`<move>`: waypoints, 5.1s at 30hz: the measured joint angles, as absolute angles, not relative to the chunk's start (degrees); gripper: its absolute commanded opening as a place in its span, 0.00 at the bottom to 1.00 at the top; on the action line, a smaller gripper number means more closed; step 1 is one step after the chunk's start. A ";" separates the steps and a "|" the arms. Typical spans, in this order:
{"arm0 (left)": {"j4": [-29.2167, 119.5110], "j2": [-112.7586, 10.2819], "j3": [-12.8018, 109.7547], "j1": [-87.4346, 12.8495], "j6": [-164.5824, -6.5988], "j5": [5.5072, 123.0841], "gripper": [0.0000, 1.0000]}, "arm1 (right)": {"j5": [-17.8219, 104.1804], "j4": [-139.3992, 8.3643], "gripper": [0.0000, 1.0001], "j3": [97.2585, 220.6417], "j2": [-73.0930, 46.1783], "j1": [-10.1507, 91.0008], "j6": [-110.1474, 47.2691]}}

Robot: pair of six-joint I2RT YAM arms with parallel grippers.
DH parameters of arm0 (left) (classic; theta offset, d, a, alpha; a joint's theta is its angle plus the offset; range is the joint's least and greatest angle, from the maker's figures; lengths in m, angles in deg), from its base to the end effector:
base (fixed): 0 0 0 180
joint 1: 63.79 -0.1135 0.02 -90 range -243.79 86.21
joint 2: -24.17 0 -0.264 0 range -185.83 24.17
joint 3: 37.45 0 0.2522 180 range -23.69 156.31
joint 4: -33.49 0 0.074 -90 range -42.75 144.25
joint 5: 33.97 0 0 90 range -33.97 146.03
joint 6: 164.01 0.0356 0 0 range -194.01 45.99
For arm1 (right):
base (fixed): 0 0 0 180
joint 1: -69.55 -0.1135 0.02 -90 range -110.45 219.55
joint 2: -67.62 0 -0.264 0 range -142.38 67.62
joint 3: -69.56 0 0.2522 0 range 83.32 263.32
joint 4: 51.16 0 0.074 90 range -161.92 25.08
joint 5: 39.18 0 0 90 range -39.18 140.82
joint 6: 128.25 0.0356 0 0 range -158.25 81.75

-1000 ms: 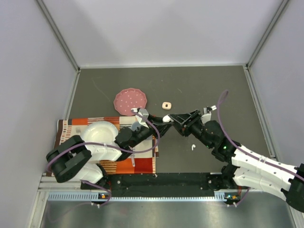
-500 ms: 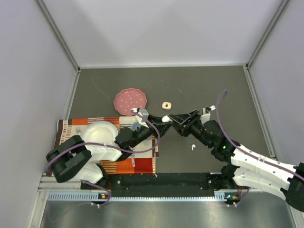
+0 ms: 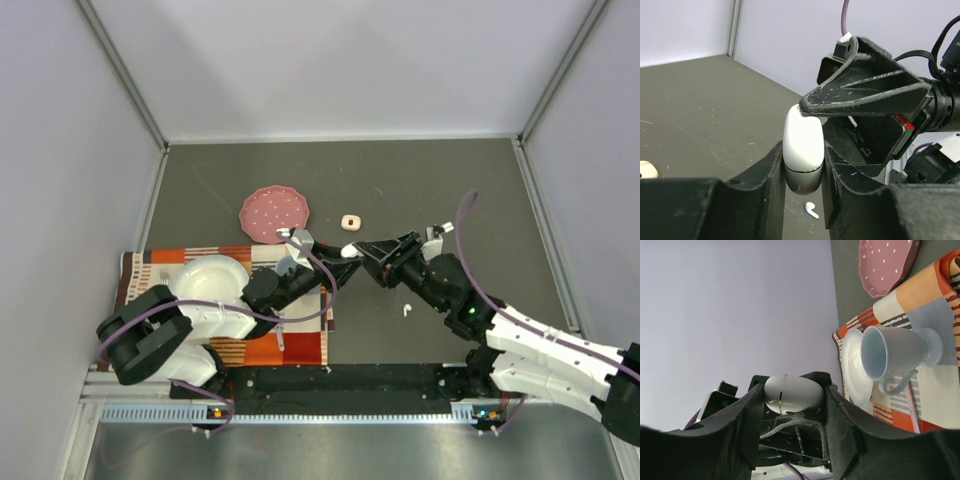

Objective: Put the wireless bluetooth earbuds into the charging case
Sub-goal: Pass from the right arm to the left, then pass from the left arm to the right, then pass from the right arm to the left

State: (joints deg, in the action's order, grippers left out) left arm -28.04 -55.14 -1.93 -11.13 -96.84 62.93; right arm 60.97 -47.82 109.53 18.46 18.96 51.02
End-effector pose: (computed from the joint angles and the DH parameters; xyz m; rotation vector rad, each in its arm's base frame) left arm 0.1526 -0.2071 0.2317 0.4571 1.2811 -1.2014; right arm 0.1349 0.1542 0.2618 0.8021 1.8081 1.6118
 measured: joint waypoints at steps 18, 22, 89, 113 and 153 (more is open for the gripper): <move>-25.04 -41.44 -2.50 -11.19 -86.98 72.42 0.00 | 57.58 -56.78 0.73 114.25 24.16 18.66 41.03; -22.35 -39.34 -2.50 -11.19 -85.17 74.01 0.00 | 55.25 -58.73 0.75 116.13 22.94 18.79 38.74; -12.78 -31.36 -5.85 -10.38 -81.43 70.93 0.34 | 38.04 -48.87 0.00 116.57 18.22 19.20 37.82; -15.93 -30.57 -7.51 -11.04 -81.21 67.08 0.50 | 39.14 -47.80 0.00 116.29 18.22 20.34 39.55; -23.71 -35.49 -7.86 -11.15 -81.72 68.55 0.33 | 37.30 -40.10 0.00 113.75 16.05 21.00 43.02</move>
